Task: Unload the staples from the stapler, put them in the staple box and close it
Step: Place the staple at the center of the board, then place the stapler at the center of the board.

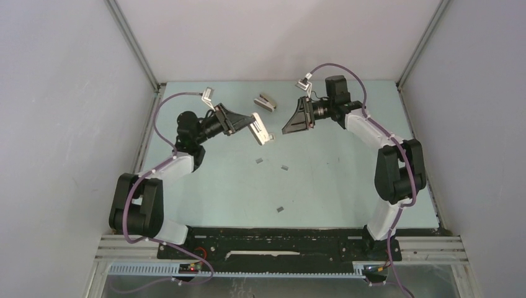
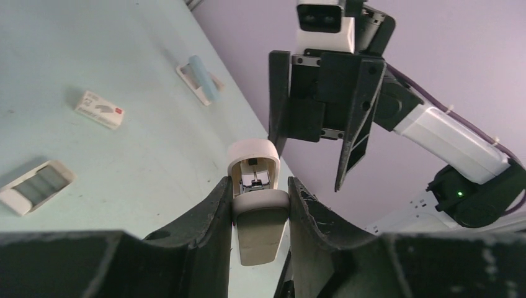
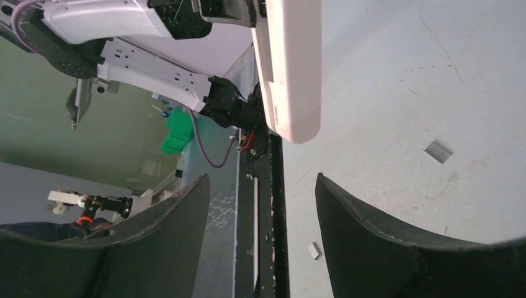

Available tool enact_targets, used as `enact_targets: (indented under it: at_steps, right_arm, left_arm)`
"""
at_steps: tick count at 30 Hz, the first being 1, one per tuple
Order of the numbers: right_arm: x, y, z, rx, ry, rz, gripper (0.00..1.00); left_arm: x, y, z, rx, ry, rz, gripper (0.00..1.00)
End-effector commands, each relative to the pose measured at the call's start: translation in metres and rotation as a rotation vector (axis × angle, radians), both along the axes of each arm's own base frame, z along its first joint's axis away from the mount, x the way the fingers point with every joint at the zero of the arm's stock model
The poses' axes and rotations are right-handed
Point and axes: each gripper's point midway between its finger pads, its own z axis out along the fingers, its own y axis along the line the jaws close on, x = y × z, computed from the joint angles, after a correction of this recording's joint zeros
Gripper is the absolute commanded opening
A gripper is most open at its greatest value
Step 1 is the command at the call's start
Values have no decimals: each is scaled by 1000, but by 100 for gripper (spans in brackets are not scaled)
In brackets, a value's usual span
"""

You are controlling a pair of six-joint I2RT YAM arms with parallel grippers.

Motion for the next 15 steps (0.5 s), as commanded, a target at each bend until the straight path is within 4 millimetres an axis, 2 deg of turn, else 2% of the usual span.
enact_targets:
  at_steps: [1, 10, 15]
  right_arm:
    - [-8, -7, 32, 50, -58, 6, 72]
    - [-7, -3, 22, 31, -18, -13, 78]
    - [-17, 7, 27, 54, 13, 46, 79]
  left_arm:
    - [-13, -11, 32, -76, -99, -21, 0]
    - [-18, -29, 40, -112, -111, -59, 0]
    - [-21, -42, 41, -120, -109, -95, 0]
